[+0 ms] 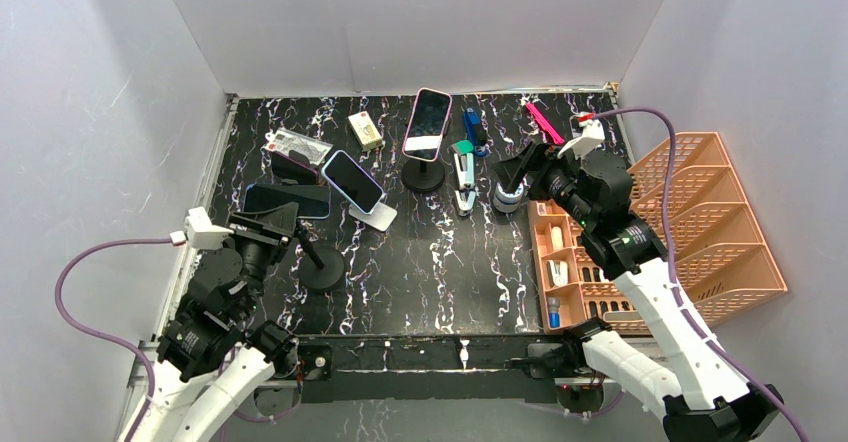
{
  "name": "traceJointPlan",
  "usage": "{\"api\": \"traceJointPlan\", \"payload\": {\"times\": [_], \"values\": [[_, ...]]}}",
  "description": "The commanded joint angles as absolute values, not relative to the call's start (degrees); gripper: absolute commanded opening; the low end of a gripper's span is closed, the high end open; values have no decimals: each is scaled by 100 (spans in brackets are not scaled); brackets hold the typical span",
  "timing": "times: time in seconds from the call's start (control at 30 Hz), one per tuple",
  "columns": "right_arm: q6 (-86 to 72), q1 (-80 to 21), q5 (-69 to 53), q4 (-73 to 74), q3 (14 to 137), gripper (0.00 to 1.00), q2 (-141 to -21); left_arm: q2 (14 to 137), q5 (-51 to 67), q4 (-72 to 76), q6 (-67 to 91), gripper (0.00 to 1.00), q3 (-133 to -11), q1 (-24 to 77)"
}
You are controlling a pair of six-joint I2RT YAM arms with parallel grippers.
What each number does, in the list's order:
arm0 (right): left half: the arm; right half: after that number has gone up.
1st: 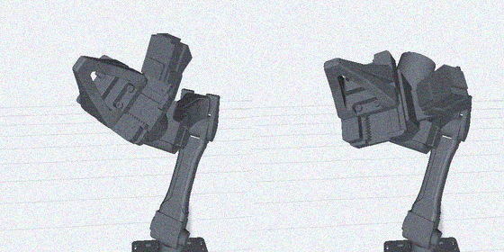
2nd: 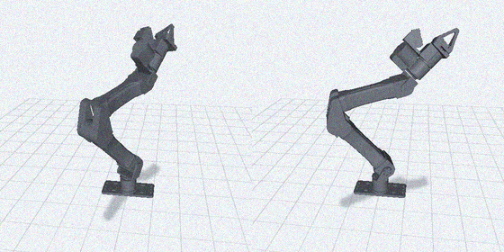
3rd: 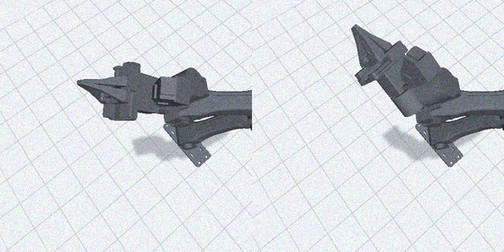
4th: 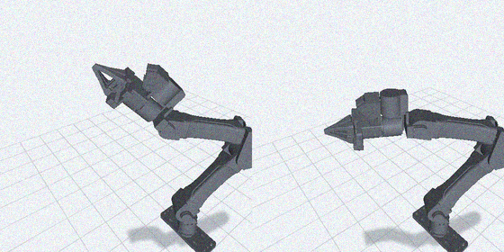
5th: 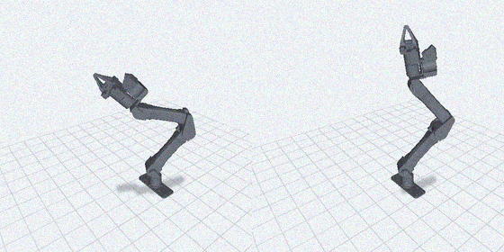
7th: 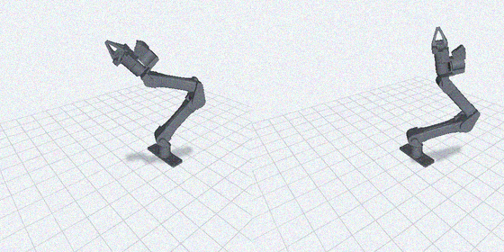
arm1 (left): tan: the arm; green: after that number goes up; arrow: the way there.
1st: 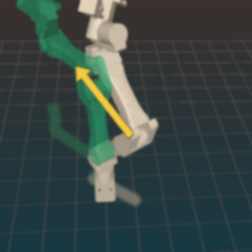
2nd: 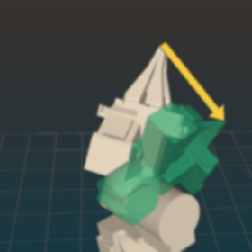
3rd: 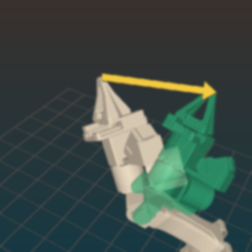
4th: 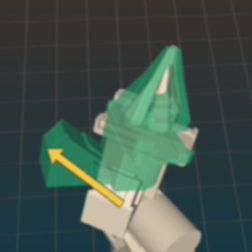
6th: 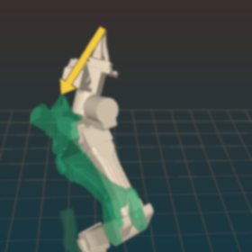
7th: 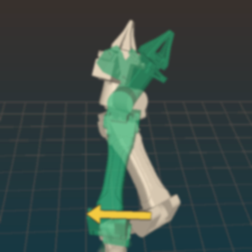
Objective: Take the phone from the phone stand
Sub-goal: Pick up the phone stand with the phone at the center of the board.
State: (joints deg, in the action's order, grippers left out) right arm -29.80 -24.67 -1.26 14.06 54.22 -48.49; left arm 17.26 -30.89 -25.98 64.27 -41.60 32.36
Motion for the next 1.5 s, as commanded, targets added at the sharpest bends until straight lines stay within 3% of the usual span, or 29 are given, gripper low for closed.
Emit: {"api": "traceJointPlan", "payload": {"times": [0.0, 0.43, 0.73, 1.47], "values": [[-2911, -2464, -67, 1230, 5496, 92, -4849, 1850, -3269, -2447, 6382, 41, -4128, 3243], [-2909, -2465, -54, 1227, 5492, 92, -4859, 1880, -3372, -2400, 6329, 31, -4054, 3243], [-2909, -2470, -41, 1246, 5469, 92, -4823, 1868, -3241, -2416, 6233, 0, -4180, 3243], [-2954, -2468, -33, 1299, 5442, 92, -4602, 2224, -1939, -1836, 5658, 0, -5008, 3243]]}}
